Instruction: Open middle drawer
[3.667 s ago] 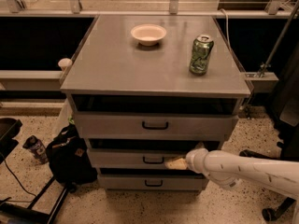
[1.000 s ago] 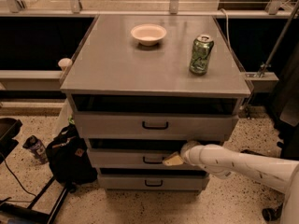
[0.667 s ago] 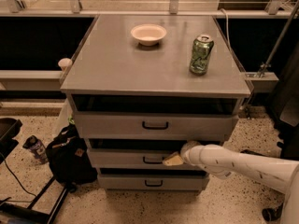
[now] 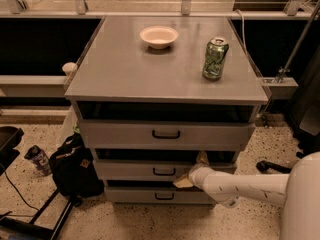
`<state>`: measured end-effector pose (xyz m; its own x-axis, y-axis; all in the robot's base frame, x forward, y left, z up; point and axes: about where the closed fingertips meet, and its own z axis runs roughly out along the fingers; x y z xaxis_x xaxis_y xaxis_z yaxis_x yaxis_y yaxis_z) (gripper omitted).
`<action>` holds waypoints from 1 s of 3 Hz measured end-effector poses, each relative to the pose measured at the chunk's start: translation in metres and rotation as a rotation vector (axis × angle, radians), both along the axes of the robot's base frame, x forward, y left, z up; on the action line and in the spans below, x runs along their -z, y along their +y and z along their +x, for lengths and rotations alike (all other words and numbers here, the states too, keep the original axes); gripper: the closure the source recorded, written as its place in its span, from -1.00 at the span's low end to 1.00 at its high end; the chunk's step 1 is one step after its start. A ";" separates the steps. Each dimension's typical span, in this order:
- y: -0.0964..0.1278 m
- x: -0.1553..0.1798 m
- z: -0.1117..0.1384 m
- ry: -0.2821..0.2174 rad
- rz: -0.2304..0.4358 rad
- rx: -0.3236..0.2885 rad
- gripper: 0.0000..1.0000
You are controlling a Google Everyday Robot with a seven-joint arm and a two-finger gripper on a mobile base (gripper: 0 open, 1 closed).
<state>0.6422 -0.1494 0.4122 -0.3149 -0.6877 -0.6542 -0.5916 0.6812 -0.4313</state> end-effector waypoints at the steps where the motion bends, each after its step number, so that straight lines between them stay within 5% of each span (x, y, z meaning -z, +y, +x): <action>1: 0.000 0.000 0.000 0.000 0.000 0.000 -1.00; 3: 0.000 0.000 0.000 0.000 0.000 0.000 -0.16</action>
Offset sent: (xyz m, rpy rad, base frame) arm 0.0000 0.0000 0.0000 0.0000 0.0000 0.0000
